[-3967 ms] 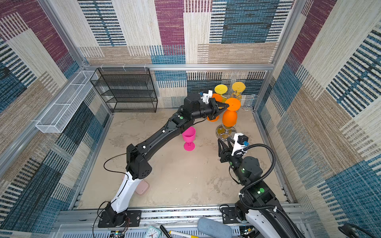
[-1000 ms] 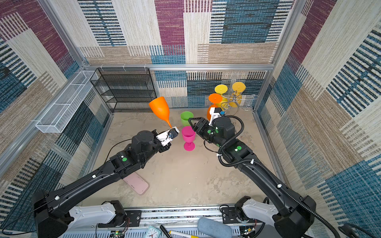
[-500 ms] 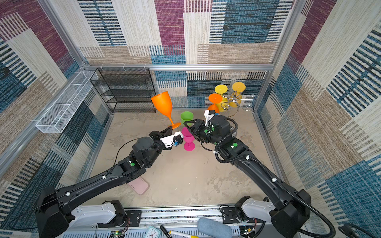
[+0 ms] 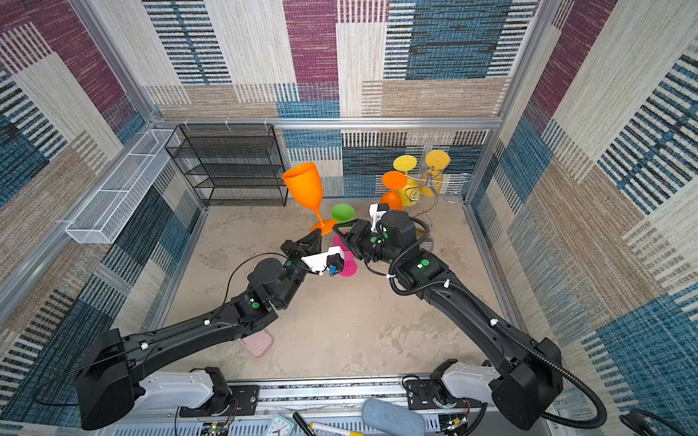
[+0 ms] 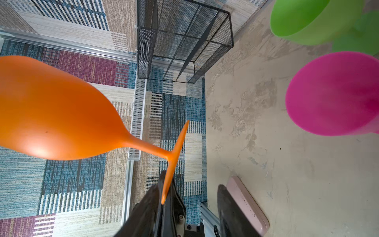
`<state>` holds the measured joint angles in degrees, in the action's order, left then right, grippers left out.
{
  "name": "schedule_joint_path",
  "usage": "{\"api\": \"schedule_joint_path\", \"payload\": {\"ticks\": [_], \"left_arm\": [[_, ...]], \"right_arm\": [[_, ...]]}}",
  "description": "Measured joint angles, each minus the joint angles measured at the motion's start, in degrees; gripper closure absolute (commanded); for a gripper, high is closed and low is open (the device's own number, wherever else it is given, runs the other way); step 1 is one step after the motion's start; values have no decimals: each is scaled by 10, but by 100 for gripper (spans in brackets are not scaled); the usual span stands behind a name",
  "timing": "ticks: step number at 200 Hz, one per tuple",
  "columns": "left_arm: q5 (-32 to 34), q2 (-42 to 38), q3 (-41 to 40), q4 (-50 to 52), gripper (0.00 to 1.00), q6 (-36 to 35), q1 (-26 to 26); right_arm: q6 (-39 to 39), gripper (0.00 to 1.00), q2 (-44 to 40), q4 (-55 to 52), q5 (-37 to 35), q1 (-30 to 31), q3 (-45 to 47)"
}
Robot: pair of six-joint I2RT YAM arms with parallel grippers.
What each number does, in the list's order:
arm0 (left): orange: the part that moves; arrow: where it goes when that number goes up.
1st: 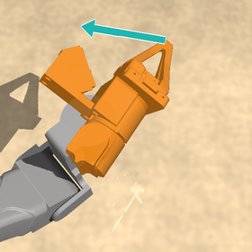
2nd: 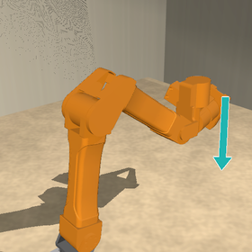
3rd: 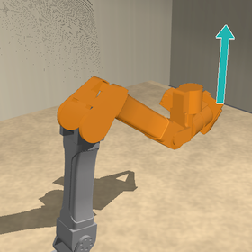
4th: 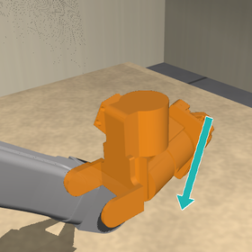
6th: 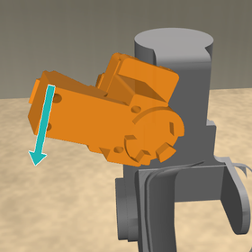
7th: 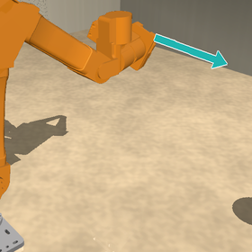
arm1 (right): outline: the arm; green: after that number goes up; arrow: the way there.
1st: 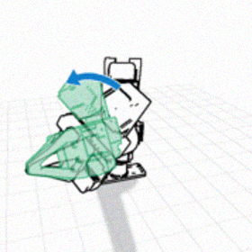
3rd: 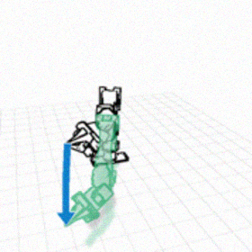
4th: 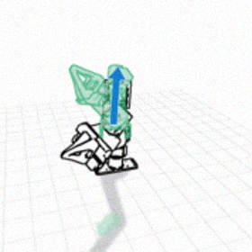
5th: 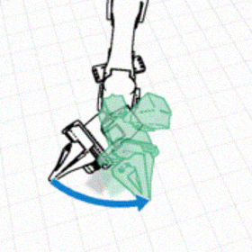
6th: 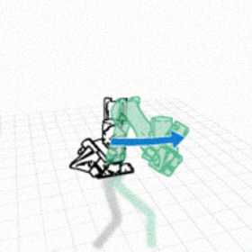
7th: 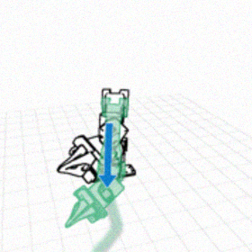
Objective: Take the wine glass off the wine glass rack
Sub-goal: Pick up the wine glass from the wine glass rack.
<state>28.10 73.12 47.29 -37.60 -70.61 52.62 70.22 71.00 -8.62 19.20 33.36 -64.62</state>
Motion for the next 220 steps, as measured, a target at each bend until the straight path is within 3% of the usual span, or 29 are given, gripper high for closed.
{"api": "schedule_joint_path", "payload": {"ticks": [143,173,220], "left_arm": [[-15,21,-42,-94,100,-49,23],[-15,40,-44,-130,100,-65,32],[-1,64,-46,-181,100,-107,39]], "right_arm": [[30,56,2,34,-3,0,9],[30,66,5,34,-3,0,9],[30,68,7,36,-3,0,8]]}}
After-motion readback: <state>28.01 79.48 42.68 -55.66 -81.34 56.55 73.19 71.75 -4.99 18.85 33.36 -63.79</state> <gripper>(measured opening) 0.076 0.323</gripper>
